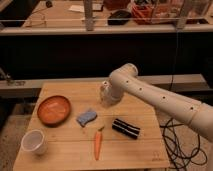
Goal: Knock the bottle over
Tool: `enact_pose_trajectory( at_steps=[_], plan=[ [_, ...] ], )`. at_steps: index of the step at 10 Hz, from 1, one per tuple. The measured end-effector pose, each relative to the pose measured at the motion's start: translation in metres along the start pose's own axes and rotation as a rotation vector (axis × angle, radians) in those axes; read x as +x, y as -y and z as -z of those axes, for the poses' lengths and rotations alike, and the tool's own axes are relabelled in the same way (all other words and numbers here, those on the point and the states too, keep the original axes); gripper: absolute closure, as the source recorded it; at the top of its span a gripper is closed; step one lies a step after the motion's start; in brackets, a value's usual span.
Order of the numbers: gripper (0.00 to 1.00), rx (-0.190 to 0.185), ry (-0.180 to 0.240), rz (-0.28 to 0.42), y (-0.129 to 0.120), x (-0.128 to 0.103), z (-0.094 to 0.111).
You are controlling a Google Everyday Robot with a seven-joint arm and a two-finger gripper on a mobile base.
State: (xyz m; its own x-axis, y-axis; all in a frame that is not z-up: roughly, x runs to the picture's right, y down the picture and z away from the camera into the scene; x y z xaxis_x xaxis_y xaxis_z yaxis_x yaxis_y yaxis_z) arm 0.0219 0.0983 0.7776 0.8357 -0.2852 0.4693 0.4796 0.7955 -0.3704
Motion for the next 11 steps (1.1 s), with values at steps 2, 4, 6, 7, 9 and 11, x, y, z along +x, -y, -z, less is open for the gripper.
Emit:
enact_pose_trajectory(
  at_steps=[2, 4, 6, 7, 9, 11],
  plan=[
    [0.97, -0.014, 0.018, 0.002, -0.015, -0.011, -0.002],
    [0.97, -0.022, 0.025, -0.003, -0.018, -0.012, -0.005],
    [0.97, -0.028, 0.03, -0.008, -0.019, -0.012, -0.005],
    [0.97, -0.032, 0.037, -0.013, -0.018, -0.014, -0.006],
    [0.97, -0.038, 0.048, -0.035, -0.017, -0.017, -0.014],
    [0.97, -0.044, 0.06, -0.052, -0.014, -0.013, -0.009]
  ],
)
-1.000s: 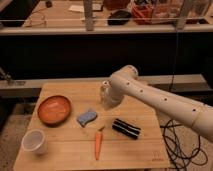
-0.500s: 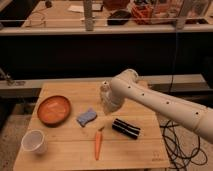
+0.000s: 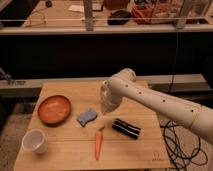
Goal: Knock the bottle over
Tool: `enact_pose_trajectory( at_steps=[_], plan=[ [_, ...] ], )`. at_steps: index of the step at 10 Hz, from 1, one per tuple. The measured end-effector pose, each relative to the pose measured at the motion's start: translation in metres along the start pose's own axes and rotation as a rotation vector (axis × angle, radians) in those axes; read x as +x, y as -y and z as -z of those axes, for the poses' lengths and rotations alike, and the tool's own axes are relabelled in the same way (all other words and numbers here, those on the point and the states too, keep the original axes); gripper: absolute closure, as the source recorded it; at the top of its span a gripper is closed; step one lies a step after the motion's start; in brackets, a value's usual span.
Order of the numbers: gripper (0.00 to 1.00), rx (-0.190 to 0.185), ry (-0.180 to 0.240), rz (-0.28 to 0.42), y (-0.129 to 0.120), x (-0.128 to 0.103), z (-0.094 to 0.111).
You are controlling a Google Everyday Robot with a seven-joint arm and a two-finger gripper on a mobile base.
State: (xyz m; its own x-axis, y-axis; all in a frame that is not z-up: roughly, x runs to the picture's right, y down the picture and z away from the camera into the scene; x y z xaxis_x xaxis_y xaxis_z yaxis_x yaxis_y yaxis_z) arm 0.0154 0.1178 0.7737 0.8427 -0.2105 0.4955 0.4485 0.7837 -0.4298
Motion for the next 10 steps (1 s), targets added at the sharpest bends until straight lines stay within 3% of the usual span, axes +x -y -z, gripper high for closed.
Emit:
enact_pose_trajectory(
  at_steps=[2, 5, 8, 10],
  plan=[
    [0.97, -0.005, 0.008, -0.006, -0.005, 0.001, -0.002],
    [0.97, -0.008, 0.022, -0.015, 0.001, -0.02, -0.012],
    [0.97, -0.01, 0.035, -0.04, -0.001, -0.016, -0.007],
    [0.97, -0.009, 0.05, -0.038, -0.002, -0.024, -0.016]
  ],
)
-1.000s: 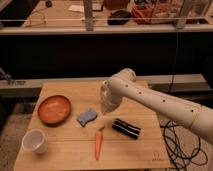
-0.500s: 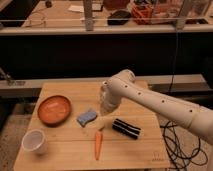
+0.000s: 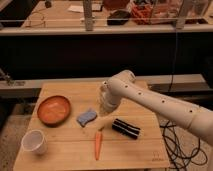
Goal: Knock the bottle over
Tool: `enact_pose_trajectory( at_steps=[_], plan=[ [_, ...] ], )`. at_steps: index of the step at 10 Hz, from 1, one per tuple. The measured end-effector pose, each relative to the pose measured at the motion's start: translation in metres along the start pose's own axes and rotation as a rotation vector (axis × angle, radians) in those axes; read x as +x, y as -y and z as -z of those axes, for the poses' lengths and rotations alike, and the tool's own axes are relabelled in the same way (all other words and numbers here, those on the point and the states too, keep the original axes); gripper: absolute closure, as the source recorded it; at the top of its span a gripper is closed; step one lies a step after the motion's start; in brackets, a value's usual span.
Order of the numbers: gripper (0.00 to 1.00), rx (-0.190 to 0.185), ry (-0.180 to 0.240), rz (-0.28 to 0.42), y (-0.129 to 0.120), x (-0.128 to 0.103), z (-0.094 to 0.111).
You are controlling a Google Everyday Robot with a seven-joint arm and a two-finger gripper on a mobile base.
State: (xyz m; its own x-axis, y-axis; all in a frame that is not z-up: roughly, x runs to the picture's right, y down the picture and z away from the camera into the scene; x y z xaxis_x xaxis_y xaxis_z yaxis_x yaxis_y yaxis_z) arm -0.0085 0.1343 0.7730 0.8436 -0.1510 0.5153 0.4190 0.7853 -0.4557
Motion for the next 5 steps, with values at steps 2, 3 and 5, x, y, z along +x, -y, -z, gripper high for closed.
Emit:
enact_pose_trajectory(
  at_steps=[2, 3, 5],
  plan=[
    [0.97, 0.0, 0.007, -0.007, -0.0008, -0.0032, -0.0023],
    [0.97, -0.001, 0.013, -0.019, 0.0002, -0.006, -0.003],
    [0.97, 0.002, 0.026, -0.03, -0.0014, -0.0062, -0.0071]
  ],
)
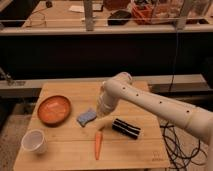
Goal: Knock the bottle over
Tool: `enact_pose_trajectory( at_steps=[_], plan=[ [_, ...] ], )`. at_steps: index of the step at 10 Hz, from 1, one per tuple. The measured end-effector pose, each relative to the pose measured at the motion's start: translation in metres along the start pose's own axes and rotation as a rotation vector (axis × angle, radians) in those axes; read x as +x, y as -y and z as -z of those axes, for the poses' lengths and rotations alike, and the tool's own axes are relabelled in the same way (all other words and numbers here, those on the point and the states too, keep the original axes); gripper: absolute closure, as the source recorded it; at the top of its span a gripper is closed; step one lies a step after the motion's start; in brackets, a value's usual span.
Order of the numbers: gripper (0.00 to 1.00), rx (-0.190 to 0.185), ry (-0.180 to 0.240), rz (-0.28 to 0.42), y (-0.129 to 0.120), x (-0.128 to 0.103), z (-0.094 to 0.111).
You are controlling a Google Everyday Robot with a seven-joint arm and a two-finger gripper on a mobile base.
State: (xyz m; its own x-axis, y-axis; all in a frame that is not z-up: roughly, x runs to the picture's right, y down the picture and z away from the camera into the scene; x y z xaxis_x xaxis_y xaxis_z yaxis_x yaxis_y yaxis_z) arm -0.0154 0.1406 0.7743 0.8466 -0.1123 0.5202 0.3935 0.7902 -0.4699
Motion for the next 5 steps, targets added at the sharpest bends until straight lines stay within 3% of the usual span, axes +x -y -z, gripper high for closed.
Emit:
enact_pose_trajectory(
  at_steps=[5],
  plan=[
    [0.97, 0.005, 0.022, -0.02, -0.0093, 0.0056, -0.0022]
  ],
)
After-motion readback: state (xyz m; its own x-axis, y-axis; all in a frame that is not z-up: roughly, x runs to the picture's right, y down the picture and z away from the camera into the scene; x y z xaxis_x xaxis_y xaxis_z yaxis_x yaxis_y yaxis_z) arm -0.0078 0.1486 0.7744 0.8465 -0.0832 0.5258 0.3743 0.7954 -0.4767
